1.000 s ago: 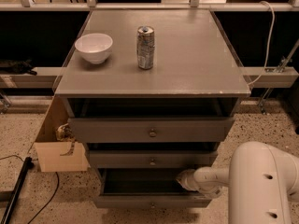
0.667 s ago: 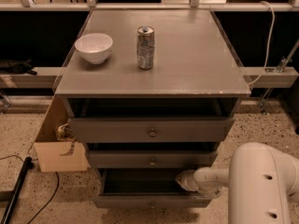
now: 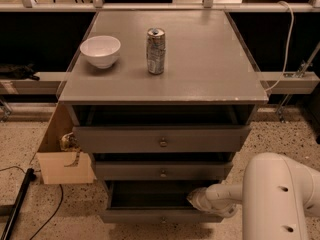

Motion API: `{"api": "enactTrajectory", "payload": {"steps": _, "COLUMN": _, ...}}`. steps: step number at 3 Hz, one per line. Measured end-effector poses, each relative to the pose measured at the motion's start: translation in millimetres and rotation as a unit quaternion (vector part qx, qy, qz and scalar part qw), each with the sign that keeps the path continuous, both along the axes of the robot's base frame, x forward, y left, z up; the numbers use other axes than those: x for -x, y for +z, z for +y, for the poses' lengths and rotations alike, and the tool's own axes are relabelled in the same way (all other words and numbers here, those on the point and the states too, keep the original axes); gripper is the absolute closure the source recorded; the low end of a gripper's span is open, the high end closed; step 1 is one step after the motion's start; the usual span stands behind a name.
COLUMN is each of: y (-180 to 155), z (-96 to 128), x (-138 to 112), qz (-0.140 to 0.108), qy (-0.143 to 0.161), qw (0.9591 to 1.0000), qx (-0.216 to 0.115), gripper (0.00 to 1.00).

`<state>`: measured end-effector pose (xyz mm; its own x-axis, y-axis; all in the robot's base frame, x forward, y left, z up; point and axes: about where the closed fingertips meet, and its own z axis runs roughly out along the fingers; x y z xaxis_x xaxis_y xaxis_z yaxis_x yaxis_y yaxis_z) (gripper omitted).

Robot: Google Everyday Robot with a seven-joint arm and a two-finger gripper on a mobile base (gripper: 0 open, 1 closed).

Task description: Open bottom drawer

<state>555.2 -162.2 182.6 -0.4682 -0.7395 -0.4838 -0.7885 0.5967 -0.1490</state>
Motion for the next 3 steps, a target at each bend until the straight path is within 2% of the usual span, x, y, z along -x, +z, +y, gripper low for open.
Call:
{"api": "enactTrajectory", "payload": {"steps": 1, "y": 0.0, "z": 0.0, "x": 0.0, "qz": 0.000, "qy": 0.000, "qw": 1.0000, "qx": 0.000, "gripper": 1.00}}
{"api": "enactTrajectory", "payload": {"steps": 2, "y": 0.0, "z": 0.0, "x": 0.0, "qz": 0.000, "qy": 0.000, "qw": 1.0000, "qx": 0.000, "gripper": 0.82}}
{"api": "enactTrajectory", "payload": {"steps": 3, "y": 0.0, "z": 0.0, "x": 0.0, "qz": 0.000, "qy": 0.000, "qw": 1.0000, "qx": 0.000, "gripper": 0.59}}
